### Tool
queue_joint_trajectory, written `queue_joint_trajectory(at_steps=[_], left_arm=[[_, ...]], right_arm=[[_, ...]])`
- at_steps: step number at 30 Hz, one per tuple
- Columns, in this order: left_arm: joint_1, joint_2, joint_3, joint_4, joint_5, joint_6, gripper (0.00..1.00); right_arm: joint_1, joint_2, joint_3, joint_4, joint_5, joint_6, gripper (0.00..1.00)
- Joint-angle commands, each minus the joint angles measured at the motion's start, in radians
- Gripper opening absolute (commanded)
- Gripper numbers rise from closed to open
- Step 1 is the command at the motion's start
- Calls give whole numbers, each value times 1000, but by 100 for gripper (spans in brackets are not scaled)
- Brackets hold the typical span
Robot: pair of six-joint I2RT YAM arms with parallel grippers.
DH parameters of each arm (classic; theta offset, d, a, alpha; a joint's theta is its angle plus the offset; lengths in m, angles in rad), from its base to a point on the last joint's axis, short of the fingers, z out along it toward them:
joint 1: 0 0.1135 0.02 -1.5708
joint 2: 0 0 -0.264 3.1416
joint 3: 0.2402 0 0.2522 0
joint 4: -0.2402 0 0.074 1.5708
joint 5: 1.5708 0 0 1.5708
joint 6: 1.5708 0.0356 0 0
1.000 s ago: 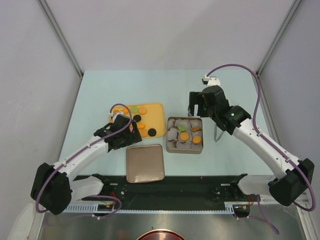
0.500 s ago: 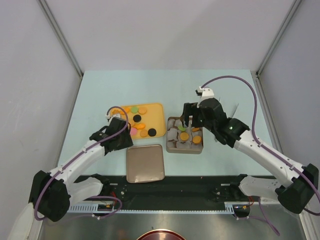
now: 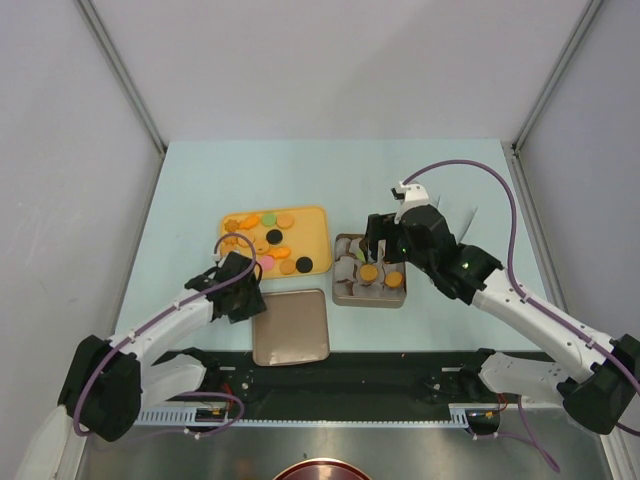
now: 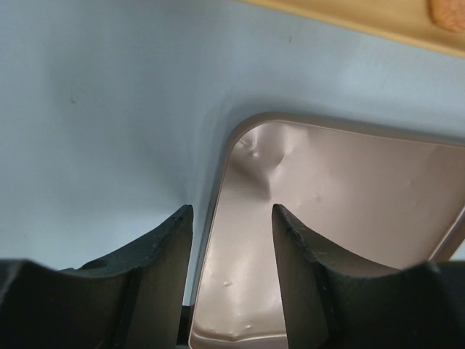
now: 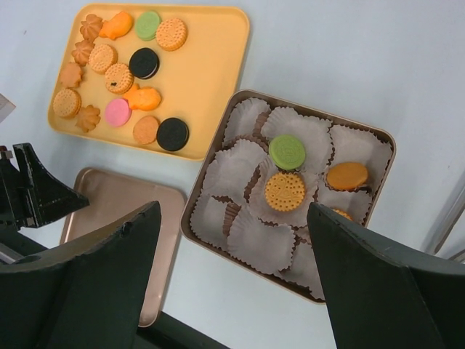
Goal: Pack the cookies
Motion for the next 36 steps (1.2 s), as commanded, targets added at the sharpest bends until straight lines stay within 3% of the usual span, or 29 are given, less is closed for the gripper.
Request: queue_joint_trajectory(at_steps=[1, 5, 11, 16, 24, 36], left_arm=[[3, 22, -29, 64, 25, -35, 50], [3, 42, -58, 98, 34, -37, 42], [3, 50, -78, 129, 48, -35, 12], [-1, 33, -86, 127, 45, -43, 1], [-20, -93, -13, 17, 2, -35, 0], [-47, -193, 231, -206, -10, 35, 1]], right_arm=[[3, -15, -3, 38, 7, -5, 87], [3, -14, -3, 33, 15, -18, 87], [3, -17, -3, 22, 24, -22, 87], [3, -21, -3, 11, 32, -24, 87], [3, -40, -3, 14, 32, -22, 87], [3, -64, -3, 28, 26, -38, 87]])
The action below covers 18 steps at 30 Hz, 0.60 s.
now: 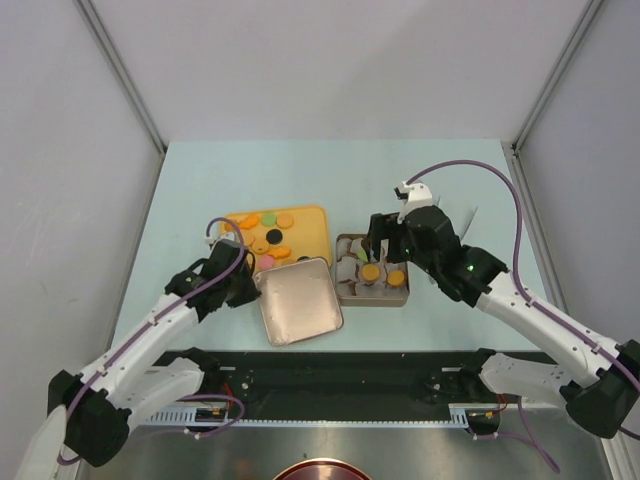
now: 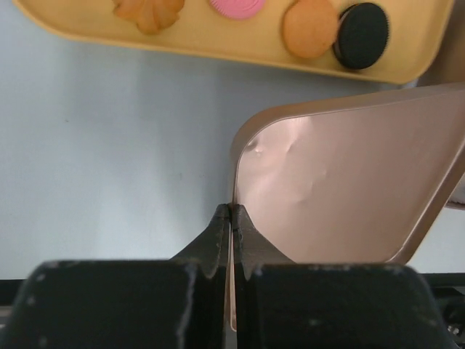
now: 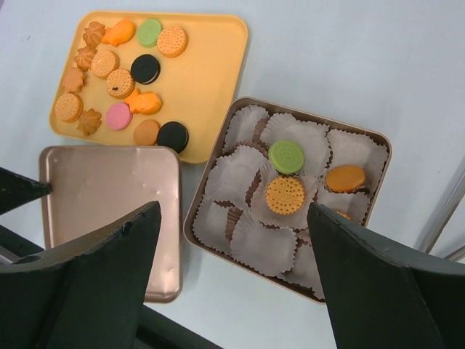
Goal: Pack the cookies
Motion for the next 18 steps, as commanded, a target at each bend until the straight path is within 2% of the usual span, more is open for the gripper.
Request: queue_joint_trajectory(at_steps=[1, 8, 11, 14, 18], left_arm=[[-11, -60, 125, -94, -4, 29, 0], [-11, -74, 319, -171, -30, 68, 0], [-11, -59, 392, -183, -55, 105, 1], [-11, -59, 425, -137, -75, 147, 0], [-11, -71, 411, 48, -78, 214, 0]], right_arm=[[3, -45, -3, 37, 17, -24, 87], [3, -92, -3, 70, 29, -35, 89], [-10, -106, -1, 76, 38, 5, 100], [-53, -117, -3, 79, -21, 63, 100], [-153, -123, -3, 114, -169, 120, 100]])
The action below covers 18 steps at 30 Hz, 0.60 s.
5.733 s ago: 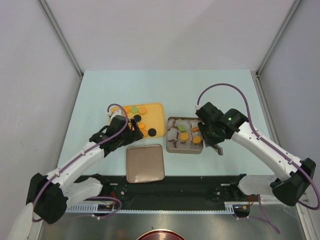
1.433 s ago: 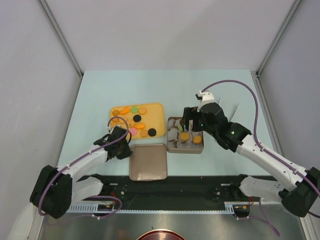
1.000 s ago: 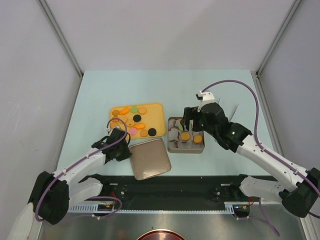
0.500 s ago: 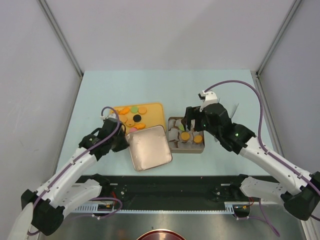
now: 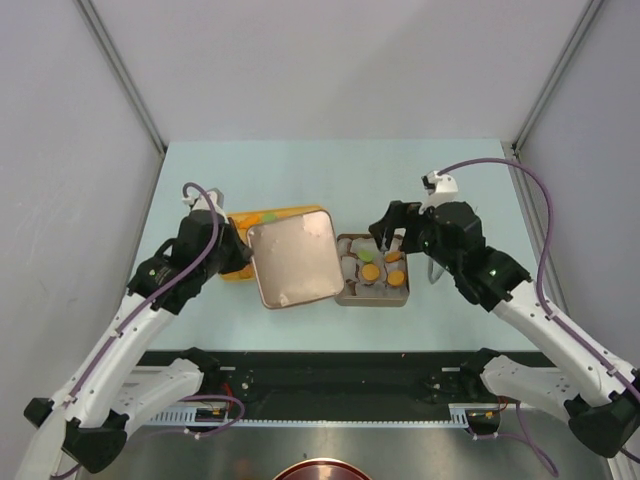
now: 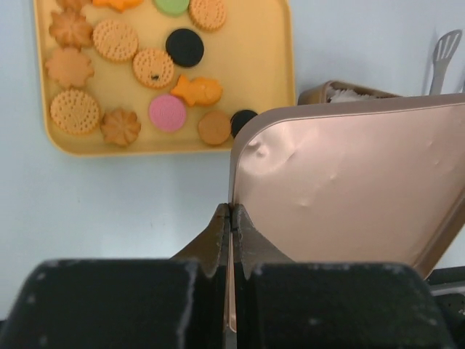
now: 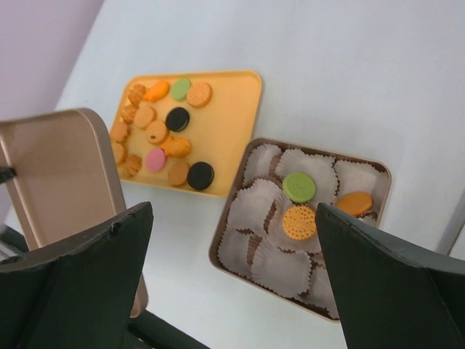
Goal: Pack the cookies
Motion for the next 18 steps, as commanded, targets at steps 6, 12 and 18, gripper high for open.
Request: queue_joint_trajectory(at_steps=[6, 12, 18], left_arm=[[-5, 23, 40, 338, -50, 159, 0], [-5, 140, 141, 339, 35, 181, 1], [-3, 218, 202, 326, 134, 176, 0]], right_arm=[[-307, -1, -2, 150, -566, 240, 100], [-198, 36, -2, 196, -634, 119, 98], [-84, 71, -2, 236, -568, 45, 97]])
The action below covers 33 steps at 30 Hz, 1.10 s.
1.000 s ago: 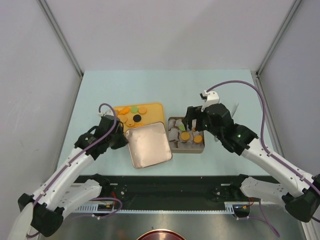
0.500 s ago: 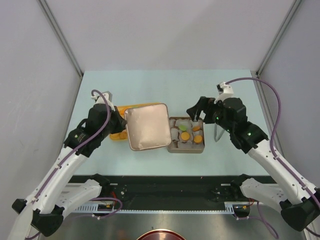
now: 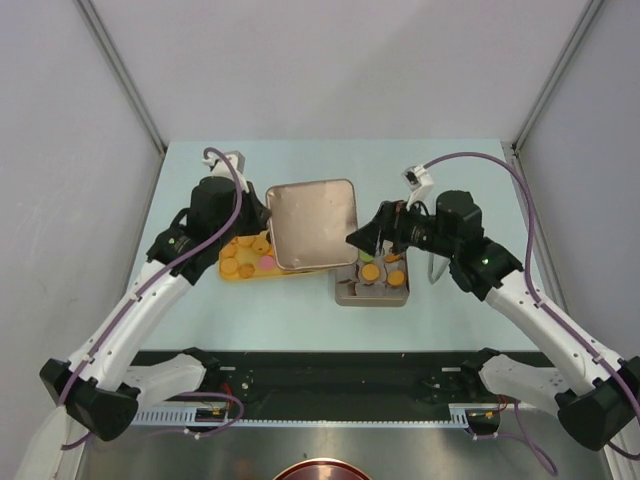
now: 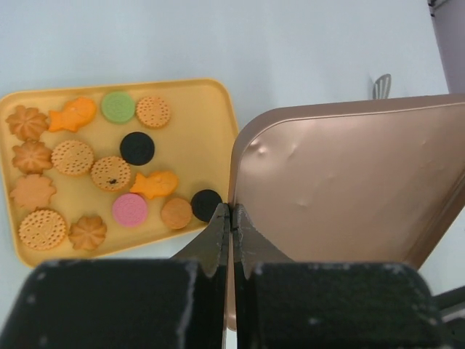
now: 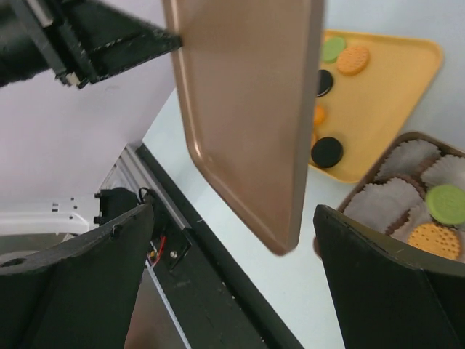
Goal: Pack the cookies
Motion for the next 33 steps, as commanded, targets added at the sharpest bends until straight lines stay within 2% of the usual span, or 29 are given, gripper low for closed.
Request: queue_joint_trajectory(at_steps=[1, 11, 15, 18, 21, 22, 25, 27, 30, 31, 33], left_arm=[[-5, 36, 89, 47, 115, 11, 0], [-5, 53, 118, 46, 228, -5, 0], [-5, 53, 124, 52, 269, 1, 0], [-3, 57, 119, 58, 297, 3, 0], [-5, 59, 115, 63, 310, 8, 0], [-5, 57, 112, 67, 312, 9, 1], [-3, 59, 112, 72, 309, 12, 2], [-3, 63, 115, 75, 304, 14, 7], [6, 71, 119, 74, 297, 11, 13], [9, 79, 119, 74, 298, 9, 15], [20, 85, 121, 77, 306, 1, 18]], right_arm=[[56, 16, 2, 81, 15, -73, 97], [71, 63, 2, 102, 151, -132, 96], [71, 83, 2, 153, 132, -152, 96], [66, 108, 2, 202, 95, -143, 91], [56, 123, 2, 246, 60, -122, 77], [53, 126, 2, 252, 52, -119, 67], [48, 129, 2, 257, 36, -109, 50], [45, 117, 2, 254, 29, -111, 45], [40, 97, 2, 246, 29, -111, 34], [37, 92, 2, 245, 30, -114, 27], [34, 77, 2, 237, 30, -116, 22]])
